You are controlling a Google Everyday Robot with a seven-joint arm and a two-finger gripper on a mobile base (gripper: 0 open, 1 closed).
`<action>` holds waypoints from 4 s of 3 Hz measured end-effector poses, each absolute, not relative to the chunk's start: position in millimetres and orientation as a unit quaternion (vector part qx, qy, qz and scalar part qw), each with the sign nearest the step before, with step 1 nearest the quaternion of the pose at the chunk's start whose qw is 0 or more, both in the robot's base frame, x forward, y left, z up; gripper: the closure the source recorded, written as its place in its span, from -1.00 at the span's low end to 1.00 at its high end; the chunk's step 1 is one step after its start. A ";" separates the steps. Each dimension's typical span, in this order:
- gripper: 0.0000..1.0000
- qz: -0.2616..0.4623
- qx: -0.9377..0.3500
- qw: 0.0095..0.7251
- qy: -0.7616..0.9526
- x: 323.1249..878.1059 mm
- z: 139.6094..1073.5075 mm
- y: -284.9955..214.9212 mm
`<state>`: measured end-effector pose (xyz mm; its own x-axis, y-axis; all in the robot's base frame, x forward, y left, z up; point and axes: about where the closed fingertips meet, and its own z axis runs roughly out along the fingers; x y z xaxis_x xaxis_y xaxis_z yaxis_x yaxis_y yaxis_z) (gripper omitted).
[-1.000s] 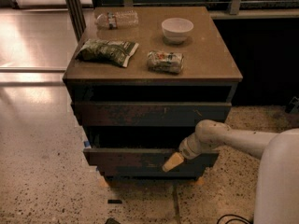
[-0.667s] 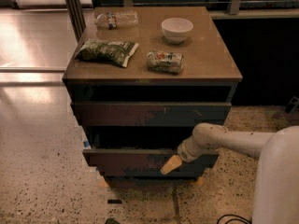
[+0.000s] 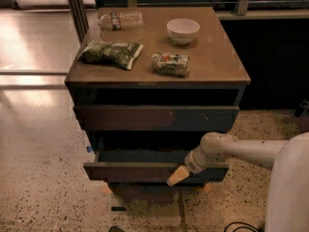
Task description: Open middle drawer
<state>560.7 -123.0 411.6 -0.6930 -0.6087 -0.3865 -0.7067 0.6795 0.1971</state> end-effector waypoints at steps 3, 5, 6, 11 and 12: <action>-1.00 0.141 -0.424 0.069 0.892 500.5 405.5 -107.8; -1.00 0.167 -0.434 0.065 0.883 491.1 403.8 -108.4; -1.00 0.167 -0.434 0.065 0.883 491.2 408.3 -108.3; -1.00 0.207 -0.437 0.041 0.874 453.2 416.8 -103.2; -1.00 0.207 -0.437 0.041 0.874 453.1 416.7 -103.2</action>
Offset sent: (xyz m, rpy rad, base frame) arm -0.0979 0.0149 -0.0143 -0.2266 0.1325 0.2260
